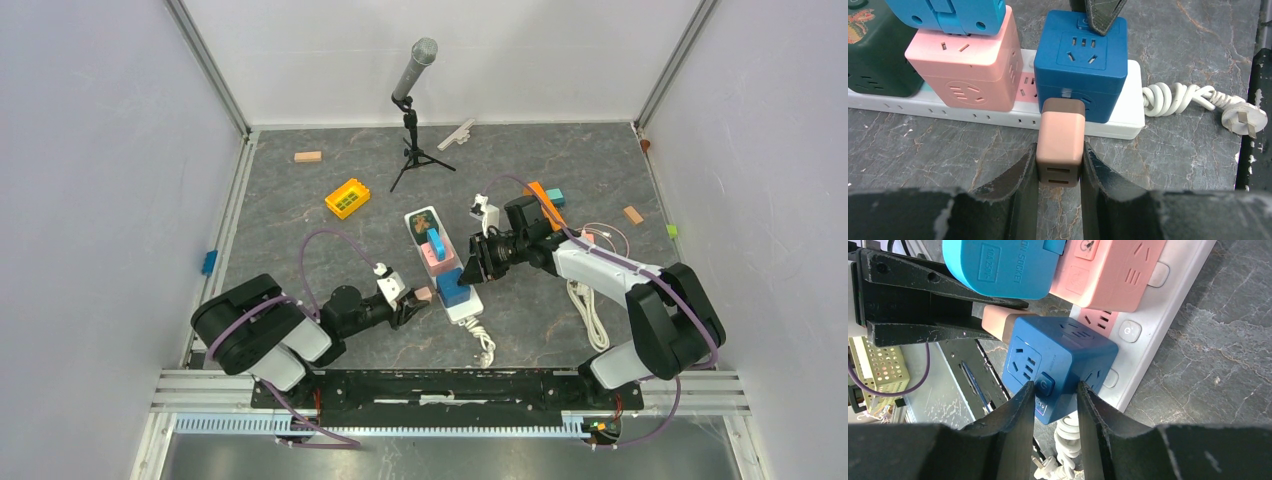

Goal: Insert the plug
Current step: Move the socket to the center of the board, then insert the plug into the socket.

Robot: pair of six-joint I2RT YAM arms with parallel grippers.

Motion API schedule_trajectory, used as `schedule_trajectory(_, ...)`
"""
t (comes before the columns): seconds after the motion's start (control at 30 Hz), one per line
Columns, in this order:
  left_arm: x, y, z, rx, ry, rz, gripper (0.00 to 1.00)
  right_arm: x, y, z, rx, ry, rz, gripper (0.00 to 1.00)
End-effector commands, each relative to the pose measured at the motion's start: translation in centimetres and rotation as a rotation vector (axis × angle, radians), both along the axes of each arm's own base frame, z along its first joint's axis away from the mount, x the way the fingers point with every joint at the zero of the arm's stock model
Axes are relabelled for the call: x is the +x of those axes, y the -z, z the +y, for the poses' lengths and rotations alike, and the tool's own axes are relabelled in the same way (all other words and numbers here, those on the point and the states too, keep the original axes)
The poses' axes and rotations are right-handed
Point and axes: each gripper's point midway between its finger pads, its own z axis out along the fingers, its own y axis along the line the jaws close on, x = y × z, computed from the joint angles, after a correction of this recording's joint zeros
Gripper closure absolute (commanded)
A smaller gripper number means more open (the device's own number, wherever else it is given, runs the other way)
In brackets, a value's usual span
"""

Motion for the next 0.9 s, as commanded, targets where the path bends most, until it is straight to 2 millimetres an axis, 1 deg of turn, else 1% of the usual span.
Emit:
schedule_trajectory(0.0, -0.4, -3.4, -1.7, -0.106, 0.084, -0.094, 0.98, -1.3, 1.5, -0.4, -0.034, -0.018, 0.033, 0.61)
schedule_trajectory(0.13, 0.1, -3.2, -1.8, -0.095, 0.068, -0.101, 0.98, -1.4, 1.6, -0.4, -0.032, -0.022, 0.038, 0.61)
schedule_trajectory(0.3, 0.4, -2.6, -2.6, -0.090, 0.086, -0.088, 0.98, -1.6, 1.9, -0.5, -0.038, -0.024, 0.046, 0.62)
schedule_trajectory(0.57, 1.4, -2.4, -3.5, -0.110, 0.073, -0.090, 0.98, -2.3, 2.6, -0.6, -0.039, -0.031, 0.075, 0.73)
schedule_trajectory(0.7, 2.2, -2.6, -3.7, -0.112, 0.048, -0.100, 0.98, -2.7, 2.8, -0.8, -0.040, -0.030, 0.087, 0.76)
schedule_trajectory(0.87, 2.6, -2.3, -4.7, -0.115, 0.055, -0.089, 0.98, -3.3, 3.1, -0.8, -0.039, -0.036, 0.100, 0.77)
